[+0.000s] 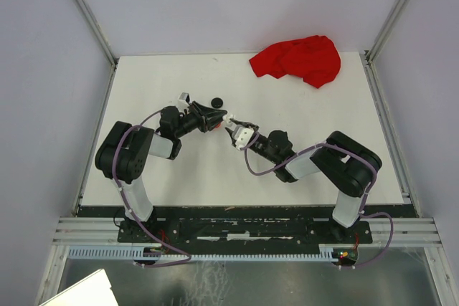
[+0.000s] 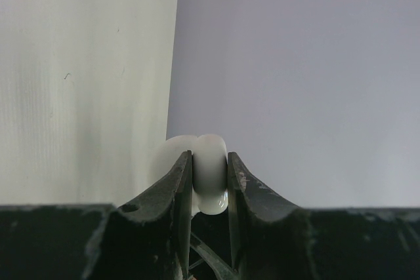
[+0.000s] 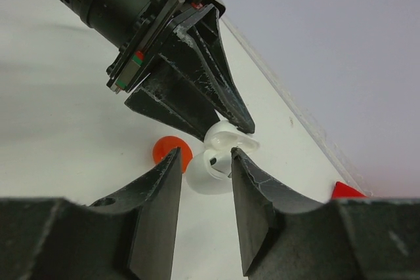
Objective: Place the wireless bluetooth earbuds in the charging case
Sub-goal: Place the earbud in the charging case, then close the charging case.
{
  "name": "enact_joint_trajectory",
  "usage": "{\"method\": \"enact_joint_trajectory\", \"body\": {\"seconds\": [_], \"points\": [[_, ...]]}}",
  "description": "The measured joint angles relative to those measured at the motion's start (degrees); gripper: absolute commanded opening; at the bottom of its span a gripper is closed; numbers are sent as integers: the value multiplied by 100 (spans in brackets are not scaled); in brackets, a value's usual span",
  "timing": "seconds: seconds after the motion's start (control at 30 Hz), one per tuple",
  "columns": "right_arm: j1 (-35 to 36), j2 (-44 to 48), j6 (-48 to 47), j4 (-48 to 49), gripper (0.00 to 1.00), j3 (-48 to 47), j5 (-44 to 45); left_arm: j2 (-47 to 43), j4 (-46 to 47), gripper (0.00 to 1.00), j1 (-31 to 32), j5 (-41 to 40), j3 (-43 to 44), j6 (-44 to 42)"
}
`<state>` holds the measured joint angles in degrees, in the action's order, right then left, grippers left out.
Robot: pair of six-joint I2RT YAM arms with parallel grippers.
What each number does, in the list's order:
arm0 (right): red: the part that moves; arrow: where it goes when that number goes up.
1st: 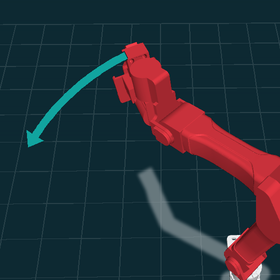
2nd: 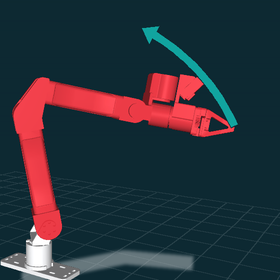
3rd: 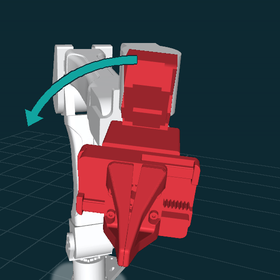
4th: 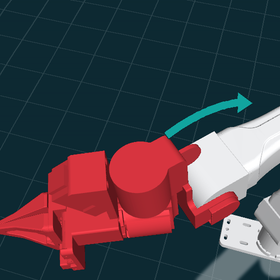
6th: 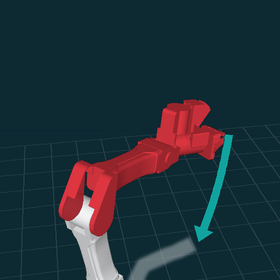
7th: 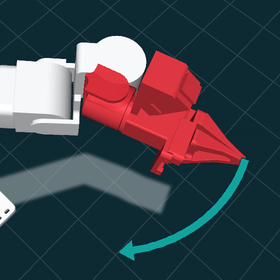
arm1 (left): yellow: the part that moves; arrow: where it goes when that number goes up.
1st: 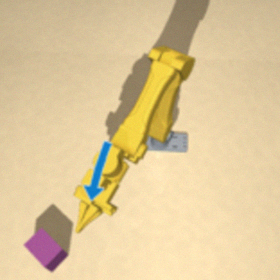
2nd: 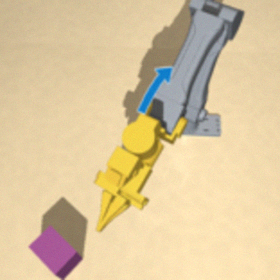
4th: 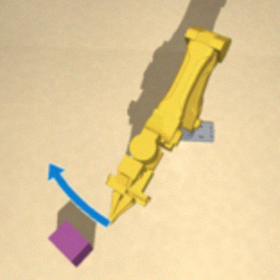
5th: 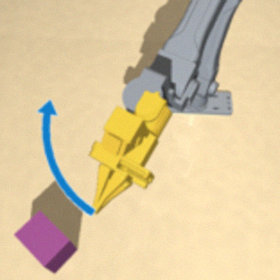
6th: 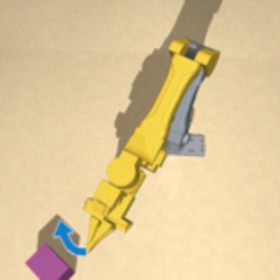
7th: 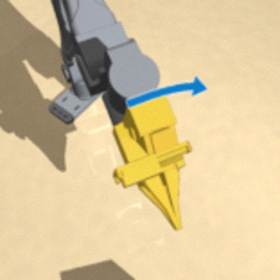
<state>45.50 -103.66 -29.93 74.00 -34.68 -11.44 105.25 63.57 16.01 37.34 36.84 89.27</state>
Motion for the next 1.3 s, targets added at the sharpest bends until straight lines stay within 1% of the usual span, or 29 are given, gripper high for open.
{"method": "enact_joint_trajectory", "body": {"seconds": [0.17, 0.3, 0.4, 0.43, 0.5, 0.57, 0.6, 0.67, 0.73, 0.77, 0.9, 0.97, 1.1, 1.3], "points": [[4, 131, 96, 225, 47, 31, 212, 7, 11, 3, 0, -26, 0, -2], [4, 538, 181, 192, 58, 31, 570, 13, 114, 3, 0, -42, -4, 0], [13, 962, 367, -63, 62, 26, 1150, 22, 278, 3, 0, -39, -7, 0], [15, 1126, 490, -282, 66, 4, 1436, 35, 376, 3, 0, -37, -7, 0], [22, 1486, 927, -999, 72, -160, 2170, 48, 472, 3, 0, -33, -7, -2], [-17, 1823, 1499, -2271, 75, -616, 2909, 70, 562, 3, 0, -24, -7, -2], [-79, 1950, 1843, -3086, 76, -1008, 3224, 81, 603, 3, 0, -22, -7, -2], [-219, 2059, 2350, -4336, 78, -1703, 3609, 87, 649, 3, -2, -31, -7, 4], [-321, 2138, 2691, -5080, 80, -2061, 3832, 87, 688, 3, 0, -87, -7, 83], [-361, 2197, 2817, -5351, 82, -2085, 3923, 87, 697, 3, 0, -149, -13, 151], [-376, 2173, 3077, -6255, 94, -1956, 4030, 50, 706, 3, 26, -549, -151, 433], [-376, 2087, 3121, -6507, 99, -1886, 3967, -11, 678, 3, 48, -741, -216, 522], [-374, 1993, 3187, -6614, 100, -1561, 3641, -262, 575, 3, 170, -1202, -262, 756], [-358, 1954, 3276, -6181, 99, -1228, 3211, -466, 339, 3, 483, -1858, -262, 907]]}}
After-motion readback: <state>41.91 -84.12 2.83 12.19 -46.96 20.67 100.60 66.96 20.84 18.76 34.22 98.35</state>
